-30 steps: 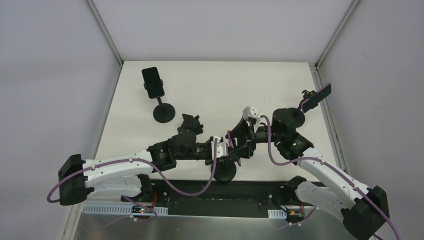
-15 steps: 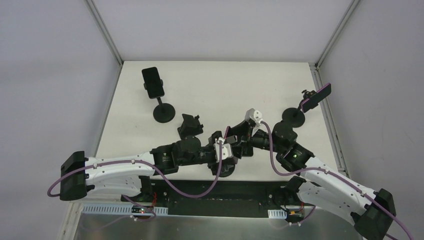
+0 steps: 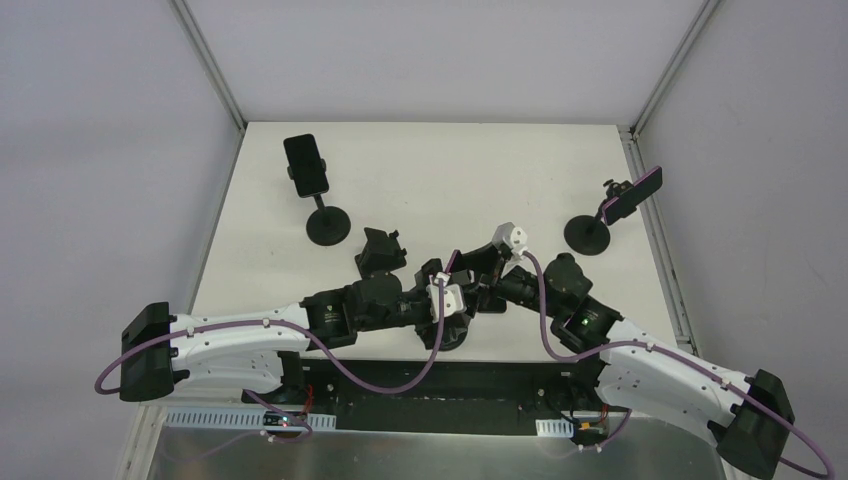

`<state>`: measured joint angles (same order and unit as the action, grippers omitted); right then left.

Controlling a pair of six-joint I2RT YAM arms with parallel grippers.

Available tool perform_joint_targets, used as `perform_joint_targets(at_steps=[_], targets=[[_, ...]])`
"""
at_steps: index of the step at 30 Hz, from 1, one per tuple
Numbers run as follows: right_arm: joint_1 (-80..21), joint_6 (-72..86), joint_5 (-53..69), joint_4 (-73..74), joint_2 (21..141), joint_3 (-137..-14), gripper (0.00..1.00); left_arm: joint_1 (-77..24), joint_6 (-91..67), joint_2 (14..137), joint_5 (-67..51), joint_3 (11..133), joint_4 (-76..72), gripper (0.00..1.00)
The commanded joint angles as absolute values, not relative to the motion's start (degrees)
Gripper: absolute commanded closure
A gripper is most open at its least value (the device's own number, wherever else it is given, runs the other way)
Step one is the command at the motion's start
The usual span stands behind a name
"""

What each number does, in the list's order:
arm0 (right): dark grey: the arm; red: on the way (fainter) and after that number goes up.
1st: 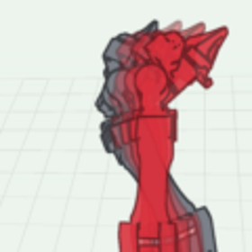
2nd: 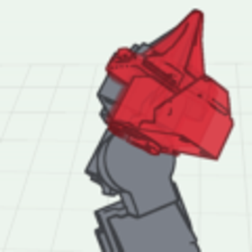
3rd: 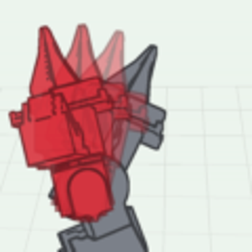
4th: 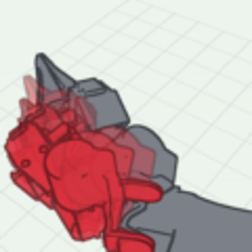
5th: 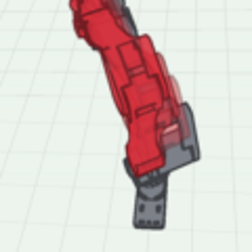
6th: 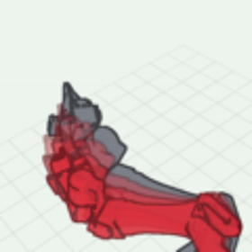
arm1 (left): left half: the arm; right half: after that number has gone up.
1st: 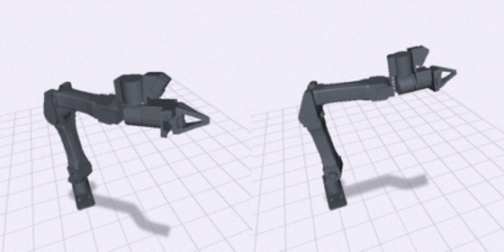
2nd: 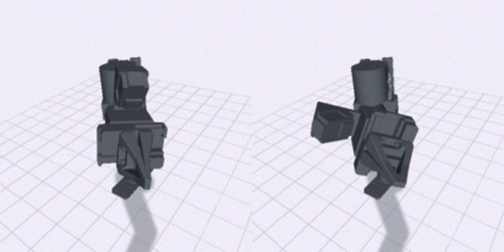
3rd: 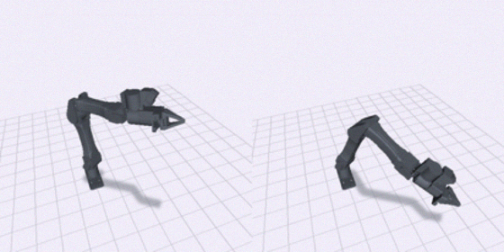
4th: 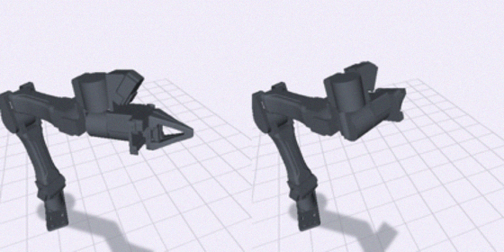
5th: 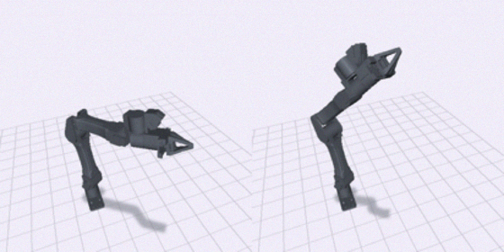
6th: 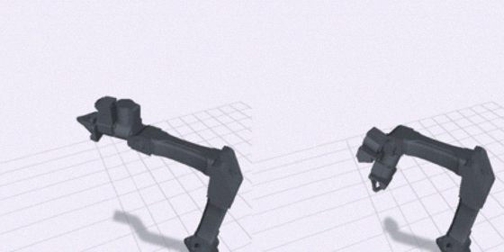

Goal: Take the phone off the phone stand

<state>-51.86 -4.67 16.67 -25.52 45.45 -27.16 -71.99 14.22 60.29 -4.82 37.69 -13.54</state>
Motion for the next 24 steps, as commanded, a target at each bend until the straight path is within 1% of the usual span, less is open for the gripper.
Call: perform_joint_targets(at_steps=[1, 4, 7, 11, 22, 24], targets=[[-52.0, -6.9, 6.8, -29.3, 45.6, -25.5, 1.00, -74.0, 11.9, 58.8, -7.8, 38.7, -16.8, 0.11], [-52.7, -6.1, 6.4, -30.1, 45.0, -24.4, 1.00, -74.0, 10.2, 58.2, -7.1, 38.6, -18.9, 0.18], [-53.4, -5.1, 5.9, -31.2, 44.2, -23.5, 1.00, -73.9, 7.8, 57.6, -6.9, 38.1, -21.5, 0.20], [-53.9, -4.7, 5.2, -31.2, 42.6, -22.8, 1.00, -73.9, 5.7, 56.3, -6.2, 36.3, -25.7, 0.28], [-54.5, -2.5, 4.3, -32.3, 39.2, -20.6, 1.00, -73.7, -1.2, 55.6, -1.8, 31.7, -38.4, 0.29], [-54.6, -2.1, 4.1, -32.7, 39.1, -20.5, 1.00, -73.7, -2.3, 56.0, -1.0, 31.3, -40.0, 0.30]])
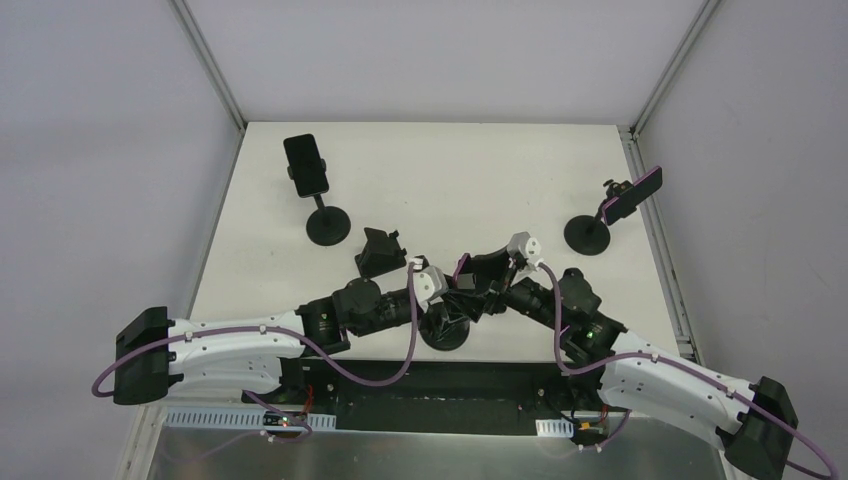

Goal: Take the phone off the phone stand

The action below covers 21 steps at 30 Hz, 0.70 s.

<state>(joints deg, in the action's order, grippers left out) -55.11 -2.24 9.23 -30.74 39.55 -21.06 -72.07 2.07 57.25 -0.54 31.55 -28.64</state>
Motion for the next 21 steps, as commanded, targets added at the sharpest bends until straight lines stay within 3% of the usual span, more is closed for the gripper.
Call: perform_joint_targets(at_steps=[1, 9, 14, 17, 19, 20, 21], targets=[[-54.6, -2.0, 4.2, -32.8, 39.2, -20.5, 1.00, -73.7, -2.5, 56.2, -0.6, 31.2, -40.4, 0.32], [-54.7, -1.2, 4.0, -33.4, 39.0, -20.1, 1.00, -73.7, -3.3, 57.6, -0.4, 30.2, -42.5, 0.53], [-54.7, -2.1, 5.3, -32.7, 38.5, -19.9, 1.00, -73.7, -3.1, 58.0, -0.8, 29.9, -42.7, 0.77], [-54.7, -3.6, 6.4, -30.4, 38.5, -20.3, 0.99, -73.6, -2.4, 58.1, -3.2, 29.8, -42.7, 0.70], [-54.7, -4.4, 6.6, -29.1, 38.6, -20.6, 0.98, -73.6, -1.6, 58.3, -4.5, 29.8, -42.7, 0.84], [-54.7, -4.6, 6.4, -28.6, 38.6, -20.8, 0.98, -73.6, -1.5, 58.4, -4.6, 29.7, -42.7, 0.99], [-54.7, -4.8, 6.3, -28.1, 38.7, -20.9, 0.98, -73.6, -1.5, 58.5, -4.5, 29.7, -42.7, 1.00]])
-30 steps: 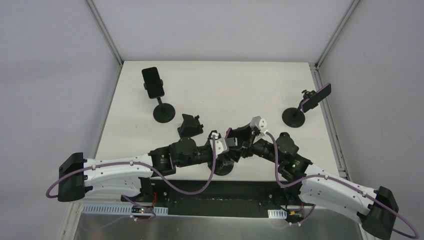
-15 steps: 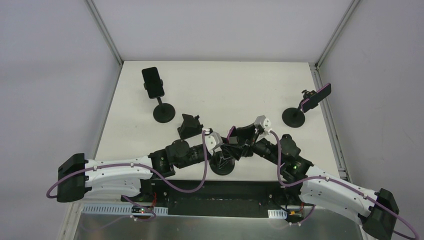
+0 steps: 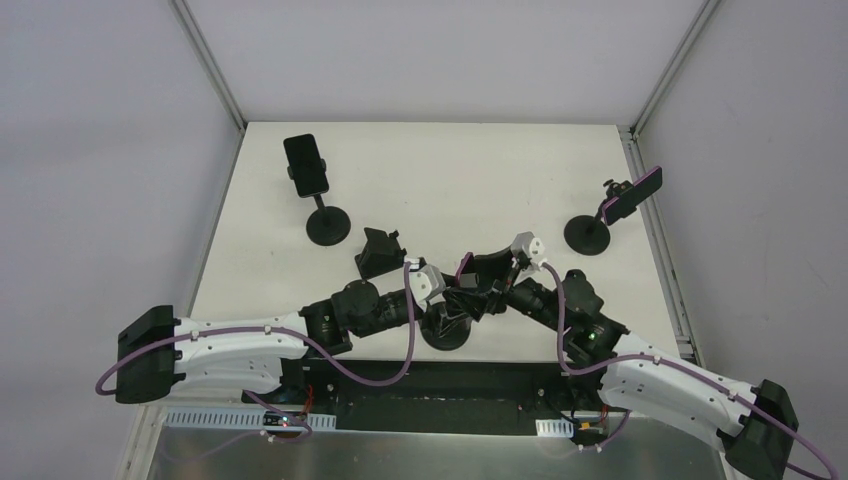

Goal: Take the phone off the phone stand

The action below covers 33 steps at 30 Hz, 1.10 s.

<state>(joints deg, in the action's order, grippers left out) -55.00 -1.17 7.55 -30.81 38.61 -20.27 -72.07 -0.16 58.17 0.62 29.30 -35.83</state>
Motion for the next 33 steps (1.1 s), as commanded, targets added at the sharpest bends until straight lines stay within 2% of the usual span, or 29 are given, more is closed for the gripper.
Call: perform_joint_targets(at_steps=[1, 5, 6, 9, 18, 26, 33], targets=[[-54.6, -5.2, 6.4, -27.5, 38.6, -21.2, 0.97, -73.6, -1.5, 58.6, -4.5, 29.6, -42.7, 1.00], [-54.6, -6.8, 5.7, -24.6, 38.0, -22.2, 0.83, -73.3, 0.1, 58.8, -8.8, 29.6, -42.7, 1.00], [-54.6, -7.4, 5.6, -23.7, 37.7, -22.4, 0.83, -73.2, 0.8, 58.9, -10.2, 29.7, -42.6, 1.00], [-54.5, -9.5, 4.2, -20.1, 37.2, -23.6, 1.00, -72.9, 0.9, 59.2, -12.6, 29.8, -42.6, 1.00], [-51.8, -16.9, 1.1, -10.2, 37.6, -27.8, 1.00, -72.3, 0.2, 60.4, -18.8, 29.9, -42.5, 1.00], [-40.6, -15.3, 9.6, -14.3, 39.0, -26.9, 1.00, -71.6, -1.8, 61.3, -24.8, 30.8, -42.5, 1.00], [-36.5, -14.8, 11.1, -19.9, 42.0, -26.3, 1.00, -71.5, -2.2, 62.2, -26.8, 31.4, -42.4, 1.00]])
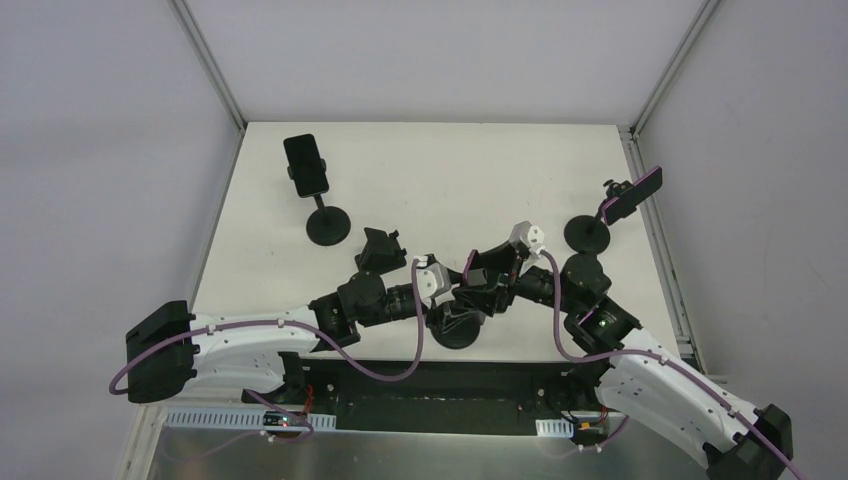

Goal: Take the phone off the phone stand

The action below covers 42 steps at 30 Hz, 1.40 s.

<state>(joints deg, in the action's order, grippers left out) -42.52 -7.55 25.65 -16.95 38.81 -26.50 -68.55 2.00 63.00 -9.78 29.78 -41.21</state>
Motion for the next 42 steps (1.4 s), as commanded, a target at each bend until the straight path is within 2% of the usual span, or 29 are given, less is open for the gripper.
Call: perform_joint_targets(at_steps=[1, 8, 17, 22, 23, 26, 29, 37, 39, 42], targets=[[-36.1, -14.6, 11.4, -20.6, 42.4, -26.1, 1.00, -71.5, -2.2, 62.2, -26.9, 31.4, -42.4, 1.00], [-34.3, -13.6, 14.1, -22.2, 42.4, -25.4, 1.00, -71.3, -2.4, 61.3, -27.5, 30.6, -42.4, 1.00], [-31.2, -12.2, 27.7, -22.9, 42.8, -25.4, 1.00, -70.7, -2.2, 61.1, -30.5, 30.5, -42.4, 1.00], [-31.5, -7.3, 27.0, -25.1, 43.6, -25.4, 1.00, -70.5, -2.1, 61.0, -27.7, 30.5, -42.4, 1.00], [-31.8, -5.3, 25.3, -26.9, 43.7, -24.8, 1.00, -70.5, -2.4, 61.0, -26.2, 30.5, -42.4, 0.98], [-34.8, -3.0, 19.9, -30.6, 43.9, -23.2, 1.00, -70.5, -2.5, 60.9, -22.4, 30.7, -42.4, 0.72], [-40.4, -4.3, 12.6, -31.2, 44.1, -22.7, 1.00, -70.5, -2.5, 61.2, -21.4, 31.7, -42.5, 0.56], [-51.4, -5.1, -8.6, -33.2, 41.7, -21.1, 1.00, -70.5, -3.3, 62.4, -19.0, 33.2, -42.5, 0.44], [-52.8, -5.4, -12.1, -32.6, 40.9, -20.9, 1.00, -70.5, -3.5, 62.5, -18.5, 33.4, -42.5, 0.37], [-54.1, -5.7, -14.2, -31.9, 40.0, -20.5, 1.00, -70.5, -3.4, 62.6, -17.8, 33.5, -42.5, 0.36]])
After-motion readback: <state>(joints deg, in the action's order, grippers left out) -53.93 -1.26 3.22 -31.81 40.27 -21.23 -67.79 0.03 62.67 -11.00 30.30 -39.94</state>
